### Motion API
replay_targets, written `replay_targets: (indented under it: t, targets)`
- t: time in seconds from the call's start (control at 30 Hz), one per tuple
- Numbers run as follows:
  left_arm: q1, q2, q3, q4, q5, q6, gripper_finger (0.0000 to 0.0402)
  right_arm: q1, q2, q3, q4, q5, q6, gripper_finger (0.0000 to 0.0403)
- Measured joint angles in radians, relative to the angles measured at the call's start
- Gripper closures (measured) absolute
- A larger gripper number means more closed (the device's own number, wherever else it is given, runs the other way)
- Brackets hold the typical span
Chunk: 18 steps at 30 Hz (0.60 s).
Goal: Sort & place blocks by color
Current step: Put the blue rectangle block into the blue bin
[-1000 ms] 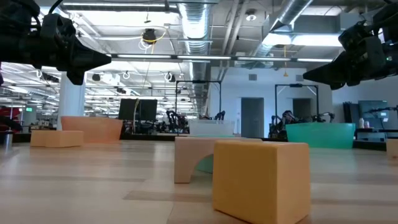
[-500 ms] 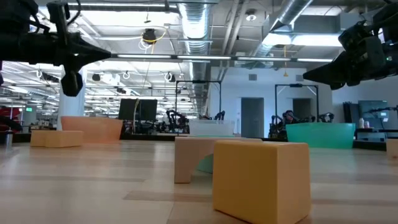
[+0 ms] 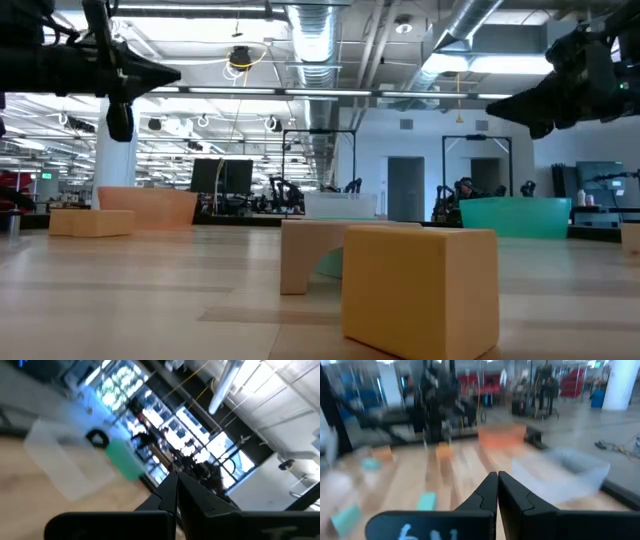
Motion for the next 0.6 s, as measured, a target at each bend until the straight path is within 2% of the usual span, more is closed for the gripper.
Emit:
replay_targets:
  t: [0.17,0.3,0.47,0.6]
  targets:
    - [0.0,0.117,0.069,0.005,0.0,0.138,0.0401,-0.023,0.028,0.011,0.186,0.002,0.127,0.0367]
    - [0.0,0.263,0.146,0.006,0.048,0.244,0.0402,-0.009,0.108,0.019,0.233,-0.018,0.185,0.0363]
    - [0.0,0.463,0.24,0.005,0.193,0.374,0.0401,0.054,0.297,0.112,0.23,-0.031,0.189,0.0352]
    - [0.0,0.604,0.301,-0.033,0.282,0.483,0.0401,0.104,0.469,0.221,0.228,-0.032,0.128,0.0345]
